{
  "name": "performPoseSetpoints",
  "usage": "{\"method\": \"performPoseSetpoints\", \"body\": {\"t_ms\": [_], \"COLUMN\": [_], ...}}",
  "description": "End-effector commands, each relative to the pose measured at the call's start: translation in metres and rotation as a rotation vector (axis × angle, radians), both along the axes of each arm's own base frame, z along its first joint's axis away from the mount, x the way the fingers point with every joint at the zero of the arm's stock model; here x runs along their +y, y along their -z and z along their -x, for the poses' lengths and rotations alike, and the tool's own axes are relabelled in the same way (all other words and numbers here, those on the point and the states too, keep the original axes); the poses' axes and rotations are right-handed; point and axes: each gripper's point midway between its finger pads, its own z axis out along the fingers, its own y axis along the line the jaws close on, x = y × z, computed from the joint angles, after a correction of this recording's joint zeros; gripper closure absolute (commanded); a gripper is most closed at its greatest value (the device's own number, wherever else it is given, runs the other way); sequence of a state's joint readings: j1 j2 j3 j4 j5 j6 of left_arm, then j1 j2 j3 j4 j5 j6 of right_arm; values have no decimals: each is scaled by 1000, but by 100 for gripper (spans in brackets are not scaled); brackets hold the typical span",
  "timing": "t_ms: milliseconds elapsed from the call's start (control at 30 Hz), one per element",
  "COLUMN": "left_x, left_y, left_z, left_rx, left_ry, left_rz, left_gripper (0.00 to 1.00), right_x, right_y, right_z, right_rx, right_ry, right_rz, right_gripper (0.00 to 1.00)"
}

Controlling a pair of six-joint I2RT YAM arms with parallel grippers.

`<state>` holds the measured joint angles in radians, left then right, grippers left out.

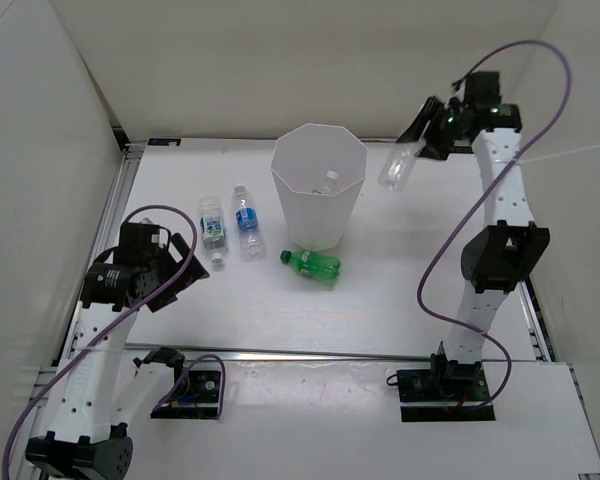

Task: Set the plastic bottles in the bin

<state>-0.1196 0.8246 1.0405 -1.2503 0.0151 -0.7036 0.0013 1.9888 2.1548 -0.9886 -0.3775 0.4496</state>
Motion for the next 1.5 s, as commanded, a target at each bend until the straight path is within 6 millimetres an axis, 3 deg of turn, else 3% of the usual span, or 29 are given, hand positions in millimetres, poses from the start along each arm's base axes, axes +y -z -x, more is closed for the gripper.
{"method": "performPoseSetpoints", "body": {"t_ms": [0, 100, 233, 367, 667, 733, 800, 867, 967, 1000, 1033, 1133, 1233, 1267, 1400, 1433, 1467], "left_x": [-1, -1, 0, 1, 1, 1, 1, 2, 2, 2, 2, 7, 17, 21, 45, 48, 50], "left_y": [0, -3, -4, -4, -11, -11, -11, -10, -11, -13, -13, -9, -19, -27, -55, -54, -55], "left_z": [-7, -10, -12, -11, -16, -16, -16, -14, -13, -12, -12, -9, -10, -14, -23, -23, -28], "left_rx": [-19, -29, -30, -33, -47, -47, -48, -39, -48, -57, -57, -48, -77, -113, -237, -244, -274], "left_ry": [26, 35, 45, 71, 95, 95, 102, 103, 102, 102, 102, 80, 22, 7, -234, -331, -343], "left_rz": [-6, -11, -18, -35, -51, -51, -56, -56, -56, -55, -55, -72, -111, -126, -143, -100, -102], "left_gripper": [0, 0, 0, 0, 0, 0, 0, 0, 0, 0, 0, 0, 0, 0, 0, 0, 0], "right_x": [-8, -7, 3, 28, 94, 116, 127, 142, 155, 158, 156, 147, 114, 92, 54, 50, 47], "right_y": [-96, -135, -160, -175, -172, -161, -159, -144, -130, -125, -123, -131, -160, -175, -171, -149, -142], "right_z": [10, 14, 25, 31, 33, 31, 31, 29, 38, 41, 41, 47, 51, 55, 65, 70, 78], "right_rx": [-163, -261, -309, -333, -333, -303, -318, -299, -270, -258, -255, -290, -388, -434, -442, -372, -345], "right_ry": [41, 44, 8, -67, -187, -222, -239, -256, -285, -286, -282, -264, -177, -107, -43, -50, -49], "right_rz": [-130, -210, -310, -366, -396, -398, -376, -346, -307, -288, -275, -227, -156, -125, -70, -51, -34], "right_gripper": [42, 42, 40, 39, 34, 34, 33, 31, 24, 12, 0, 0, 0, 0, 0, 0, 0]}}
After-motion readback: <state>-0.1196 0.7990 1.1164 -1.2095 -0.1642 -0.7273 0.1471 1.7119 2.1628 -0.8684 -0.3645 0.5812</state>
